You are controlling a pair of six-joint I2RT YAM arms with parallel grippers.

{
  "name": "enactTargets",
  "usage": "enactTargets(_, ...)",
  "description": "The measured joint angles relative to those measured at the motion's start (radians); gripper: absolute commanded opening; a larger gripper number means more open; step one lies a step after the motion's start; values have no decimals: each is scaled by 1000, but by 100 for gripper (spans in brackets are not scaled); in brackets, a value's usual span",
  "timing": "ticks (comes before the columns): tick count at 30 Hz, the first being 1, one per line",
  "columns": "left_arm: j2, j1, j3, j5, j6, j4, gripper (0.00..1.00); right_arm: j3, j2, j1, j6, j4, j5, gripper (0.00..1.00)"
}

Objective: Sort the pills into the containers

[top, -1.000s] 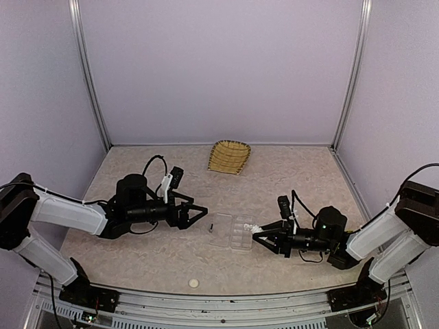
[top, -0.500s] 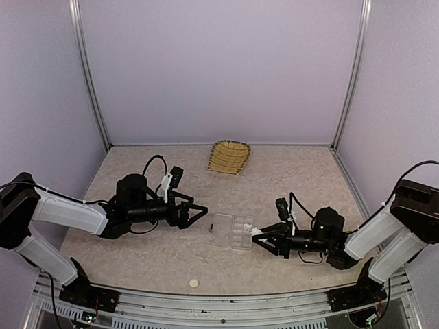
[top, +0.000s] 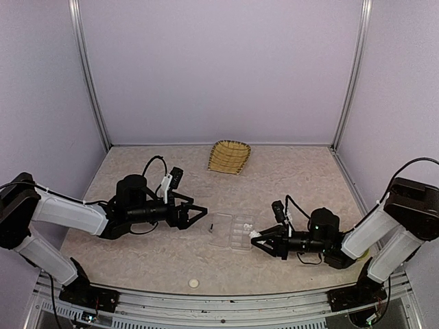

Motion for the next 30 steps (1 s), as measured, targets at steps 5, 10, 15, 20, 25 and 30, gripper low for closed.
enactTargets(5, 0, 0, 0, 2, 0, 0, 99, 0, 19, 0, -3, -2, 13, 15)
enactTargets(10, 3, 0, 0, 4, 0, 0, 99, 0, 68, 0, -3, 1, 21, 14)
enactTargets(15, 10, 0, 0, 4, 0, 0, 99, 0, 111, 0, -2, 21, 23, 14)
enactTargets(20, 20, 0, 0, 4, 0, 0, 99, 0, 135, -2, 1, 42, 24, 14)
enactTargets(25, 21, 2, 0, 3, 1, -1, 99, 2, 152, -3, 1, 44, 26, 14)
enactTargets(30, 21, 5, 0, 3, 1, -1, 99, 5, 173, -3, 2, 51, 27, 13)
